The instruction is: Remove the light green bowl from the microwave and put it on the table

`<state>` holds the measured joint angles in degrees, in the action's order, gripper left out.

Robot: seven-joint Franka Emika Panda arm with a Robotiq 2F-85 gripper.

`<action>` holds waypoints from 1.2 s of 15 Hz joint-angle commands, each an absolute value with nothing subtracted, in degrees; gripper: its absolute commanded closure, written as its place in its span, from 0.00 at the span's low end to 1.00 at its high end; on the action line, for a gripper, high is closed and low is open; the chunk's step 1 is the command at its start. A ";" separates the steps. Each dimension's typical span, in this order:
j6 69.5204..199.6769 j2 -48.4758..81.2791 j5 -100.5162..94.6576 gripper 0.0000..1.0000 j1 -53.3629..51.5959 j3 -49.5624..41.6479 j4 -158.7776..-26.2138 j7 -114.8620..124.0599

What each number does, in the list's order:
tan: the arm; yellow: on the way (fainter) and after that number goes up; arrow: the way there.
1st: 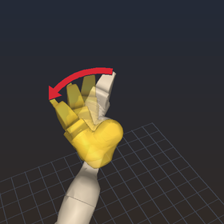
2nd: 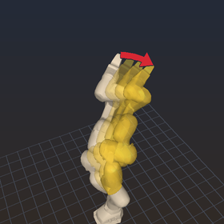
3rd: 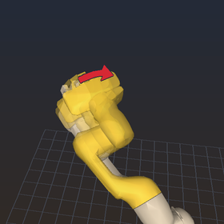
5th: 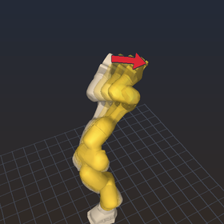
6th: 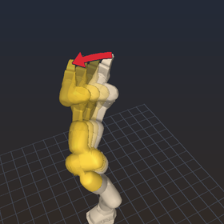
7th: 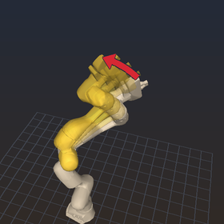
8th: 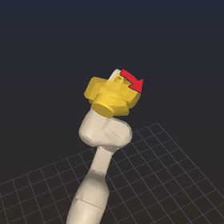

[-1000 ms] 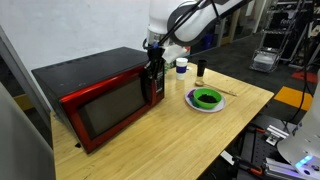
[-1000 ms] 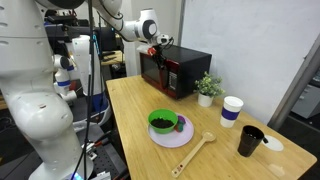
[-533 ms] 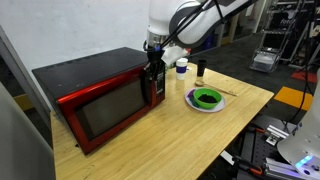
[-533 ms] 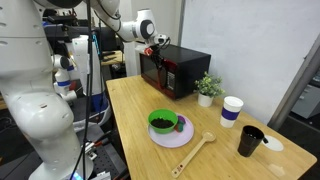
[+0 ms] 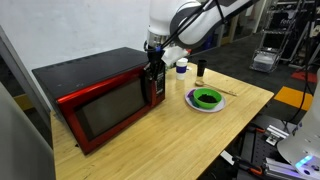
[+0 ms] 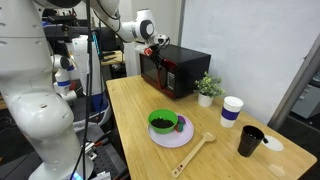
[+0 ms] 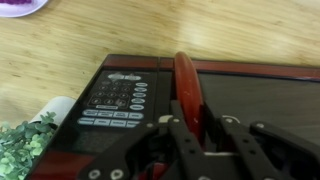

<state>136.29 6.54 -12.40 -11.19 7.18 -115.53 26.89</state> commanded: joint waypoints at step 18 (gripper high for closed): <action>138.09 5.08 -19.78 0.94 -16.02 12.99 -124.11 38.20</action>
<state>138.05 4.18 -21.25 -13.67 10.62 -119.40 40.45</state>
